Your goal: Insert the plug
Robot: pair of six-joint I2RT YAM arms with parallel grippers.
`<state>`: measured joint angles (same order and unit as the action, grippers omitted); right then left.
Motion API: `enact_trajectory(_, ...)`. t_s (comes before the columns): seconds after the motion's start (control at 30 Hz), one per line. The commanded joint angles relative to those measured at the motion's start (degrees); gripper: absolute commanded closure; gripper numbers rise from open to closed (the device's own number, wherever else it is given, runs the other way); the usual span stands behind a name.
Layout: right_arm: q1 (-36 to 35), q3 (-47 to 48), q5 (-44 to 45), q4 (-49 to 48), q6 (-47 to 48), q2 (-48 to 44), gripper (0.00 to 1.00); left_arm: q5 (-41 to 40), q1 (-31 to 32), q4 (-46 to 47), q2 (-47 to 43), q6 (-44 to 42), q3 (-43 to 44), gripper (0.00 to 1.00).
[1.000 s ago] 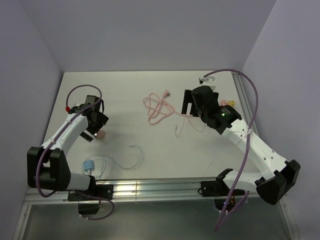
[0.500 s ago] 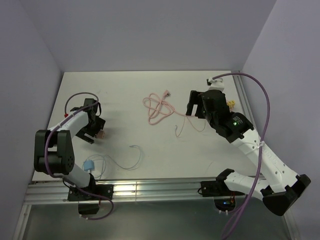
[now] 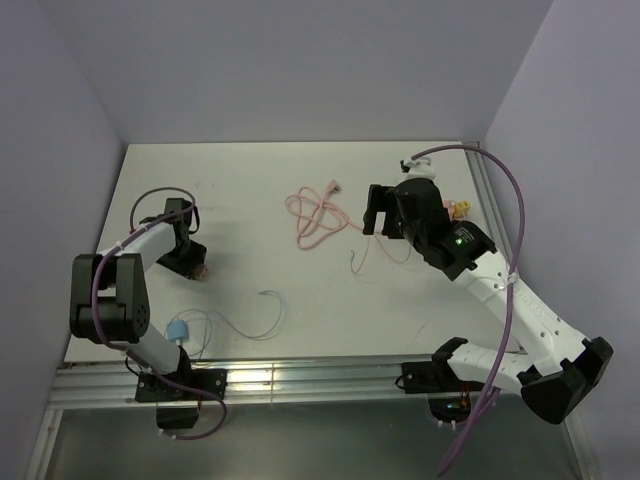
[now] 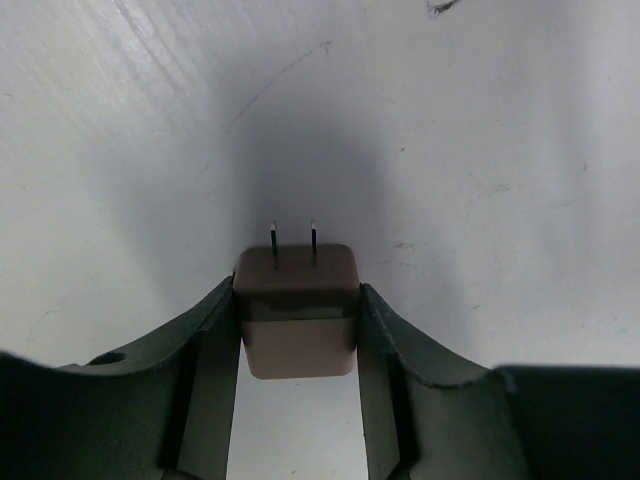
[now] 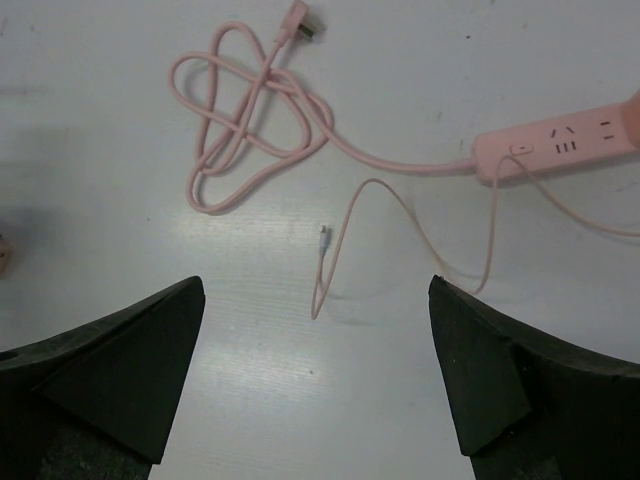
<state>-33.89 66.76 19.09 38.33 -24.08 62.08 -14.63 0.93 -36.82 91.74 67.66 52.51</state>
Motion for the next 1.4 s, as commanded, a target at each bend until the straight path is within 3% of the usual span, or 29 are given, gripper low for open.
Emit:
enact_trajectory(0.0, -0.2, -1.5, -5.8, -4.0, 1.8, -1.4, 0.0, 3.6, -0.3, 2.4, -1.8, -2.8, -0.4, 1.0)
enact_trajectory(0.13, -0.2, -0.8, -10.5, -4.1, 3.2, -2.8, 0.02, 9.3, -0.2, 5.0, -12.6, -7.5, -1.4, 1.0)
enact_trajectory(0.23, -0.2, 0.8, -17.8, -3.7, 3.4, -1.9, 0.04, 19.7, 0.5, 8.8, -21.7, -10.3, -3.3, 1.0)
enact_trajectory(0.37, -0.3, 0.8, -29.4, -7.7, -1.0, -0.3, 0.1, 28.2, 4.9, 11.7, -30.5, -8.7, -4.0, 1.0)
enact_trajectory(0.47, -1.3, -1.5, -37.6, -14.9, -5.1, 0.3, 0.15, 34.0, 9.7, 13.5, -33.9, -1.8, -4.6, 1.0)
enact_trajectory(0.63, -12.2, -3.2, -28.1, -22.5, -6.2, -0.9, 0.15, 38.9, 15.0, 17.4, -38.3, 12.0, -7.3, 1.0)
enact_trajectory(0.83, -18.3, -5.5, -25.2, -27.3, -7.5, 0.0, 0.17, 38.2, 16.2, 15.8, -40.9, 16.6, -5.5, 1.0)
enact_trajectory(0.97, -22.1, -2.2, -17.3, -26.0, -7.8, 4.0, 0.2, 40.9, 16.3, 16.5, -40.7, 19.9, -6.3, 1.0)
enact_trajectory(1.1, -25.3, 0.7, -10.0, -26.2, -8.1, 8.8, 0.22, 38.6, 17.6, 13.4, -40.4, 20.8, -4.6, 1.0)
enact_trajectory(1.37, -28.0, 5.7, -4.7, -26.2, -8.3, 15.3, 0.3, 36.9, 18.7, 14.2, -42.5, 24.9, -5.9, 1.0)
